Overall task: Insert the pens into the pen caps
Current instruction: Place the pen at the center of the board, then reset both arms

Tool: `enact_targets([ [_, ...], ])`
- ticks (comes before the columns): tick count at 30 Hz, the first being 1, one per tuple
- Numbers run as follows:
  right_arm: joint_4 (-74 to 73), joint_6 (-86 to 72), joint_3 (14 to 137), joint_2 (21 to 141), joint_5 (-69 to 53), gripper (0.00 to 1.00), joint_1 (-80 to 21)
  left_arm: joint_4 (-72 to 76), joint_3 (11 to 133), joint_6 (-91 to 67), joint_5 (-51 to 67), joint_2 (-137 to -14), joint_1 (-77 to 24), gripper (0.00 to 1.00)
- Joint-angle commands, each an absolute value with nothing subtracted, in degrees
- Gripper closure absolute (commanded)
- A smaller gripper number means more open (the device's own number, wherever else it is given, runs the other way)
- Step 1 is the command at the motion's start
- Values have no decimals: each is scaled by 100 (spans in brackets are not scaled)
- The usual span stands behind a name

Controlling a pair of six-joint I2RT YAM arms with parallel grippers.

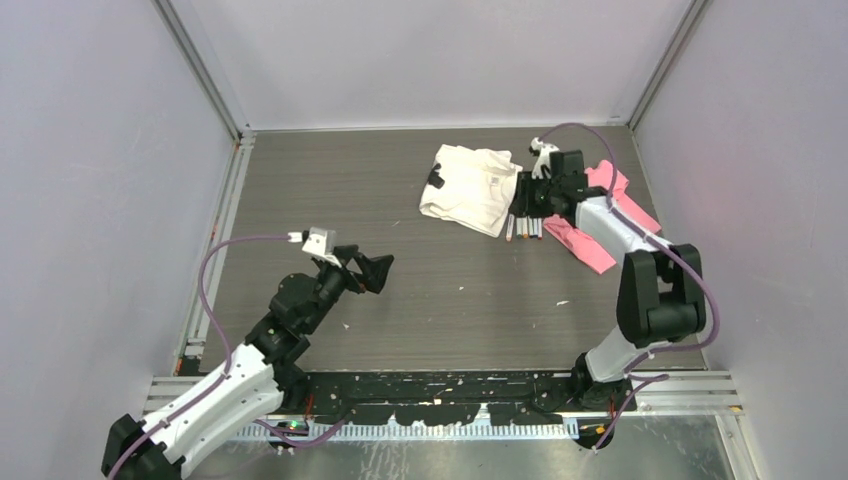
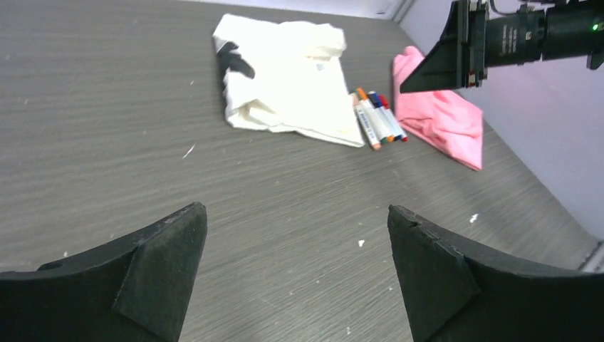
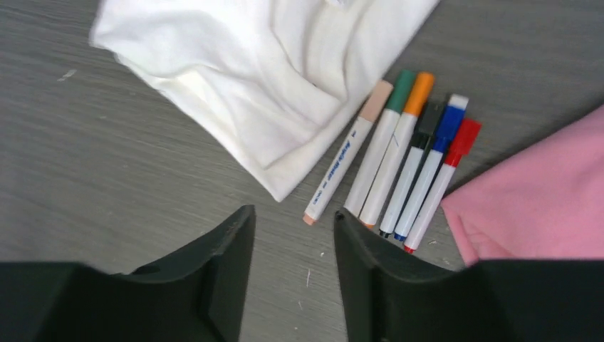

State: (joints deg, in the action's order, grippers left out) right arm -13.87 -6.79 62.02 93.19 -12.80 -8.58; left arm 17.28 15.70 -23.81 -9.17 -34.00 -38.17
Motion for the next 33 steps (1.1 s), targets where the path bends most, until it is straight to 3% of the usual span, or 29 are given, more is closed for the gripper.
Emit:
enact_targets([
  [1,-2198,725,6762,8126,-2257,44,-680,1079,2459,-2323,-334,-3443,-3775,0],
  [4,-2030,880,6658,7278,-1806,5,-403,658,3160,-2362,89,-3698,-3446,0],
  [5,-1859,779,6557,6976,-1605,1,-234,514,3376,-2435,407,-3805,-3240,0],
  [8,-1826,410,6561,6255,-1706,0,132,260,3952,-2854,1222,-4176,-2352,0],
  [14,-2975,-494,7738,5924,-1659,0,215,-918,5461,-3292,2174,-4933,-685,0],
  [21,-4269,-245,9613,5972,-1940,0,217,-2447,7373,-2819,2143,-5078,-589,0],
  [26,-4478,-902,10183,5923,-1270,0,213,-3193,8077,-2438,1847,-4763,-589,0],
  [33,-4789,-924,10737,5907,-1320,0,211,-3804,8831,-2143,2125,-4741,-590,0],
])
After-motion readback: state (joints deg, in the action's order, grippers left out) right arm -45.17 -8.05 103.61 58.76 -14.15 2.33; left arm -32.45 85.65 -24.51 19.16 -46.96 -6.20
